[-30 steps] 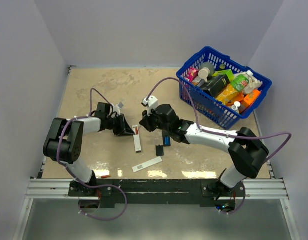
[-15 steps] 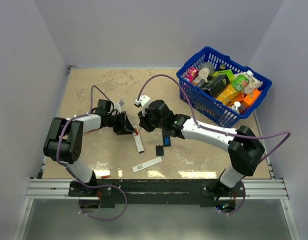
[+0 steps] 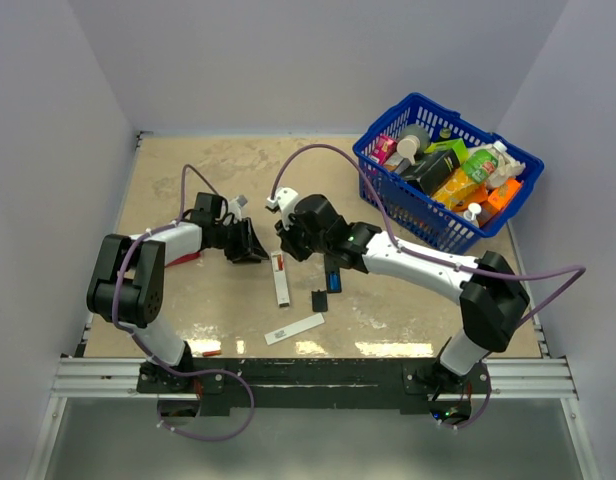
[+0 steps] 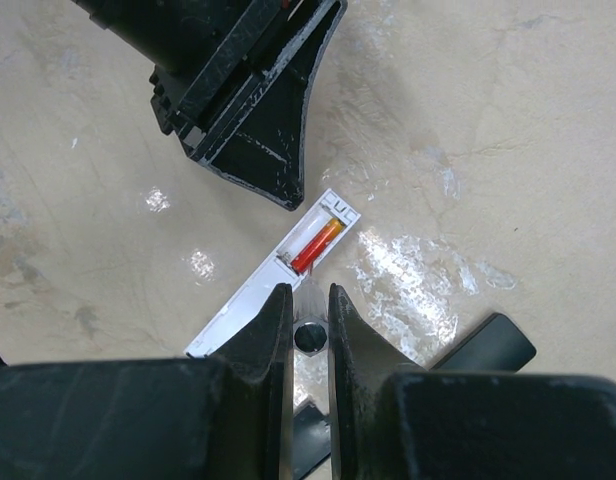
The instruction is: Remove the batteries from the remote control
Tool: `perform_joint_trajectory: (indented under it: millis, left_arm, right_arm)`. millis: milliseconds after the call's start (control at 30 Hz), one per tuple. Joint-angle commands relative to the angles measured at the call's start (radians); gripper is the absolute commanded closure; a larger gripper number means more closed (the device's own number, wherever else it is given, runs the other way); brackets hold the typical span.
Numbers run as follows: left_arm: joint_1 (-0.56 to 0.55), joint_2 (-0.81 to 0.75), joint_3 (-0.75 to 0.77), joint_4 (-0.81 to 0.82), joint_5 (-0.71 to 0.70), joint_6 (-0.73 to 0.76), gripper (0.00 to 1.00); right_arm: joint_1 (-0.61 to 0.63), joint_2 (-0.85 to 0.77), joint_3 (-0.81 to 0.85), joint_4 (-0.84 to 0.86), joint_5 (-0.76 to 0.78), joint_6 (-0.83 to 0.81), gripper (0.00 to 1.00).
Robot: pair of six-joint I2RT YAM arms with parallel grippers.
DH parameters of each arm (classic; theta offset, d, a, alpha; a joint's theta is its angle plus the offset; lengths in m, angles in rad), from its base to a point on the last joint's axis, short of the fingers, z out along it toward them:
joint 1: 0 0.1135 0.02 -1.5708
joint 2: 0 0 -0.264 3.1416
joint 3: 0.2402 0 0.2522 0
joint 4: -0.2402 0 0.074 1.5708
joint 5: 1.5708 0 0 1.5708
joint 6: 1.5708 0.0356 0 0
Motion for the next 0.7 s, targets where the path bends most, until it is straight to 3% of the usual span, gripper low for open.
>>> perform_joint_trajectory:
  millis: [0,667]
  left_arm:
    - [0.008,0.011,0.029,0.038,0.043,0.02,0.62]
    - [0.008,0.096,0.031,0.095,0.102,0.009,0.7]
  right_arm:
    - [0.004,0.01,0.059,0.005,0.005,-0.023,1.0]
    - [0.004,0.041,0.044,0.042,-0.006,-0.111,1.0]
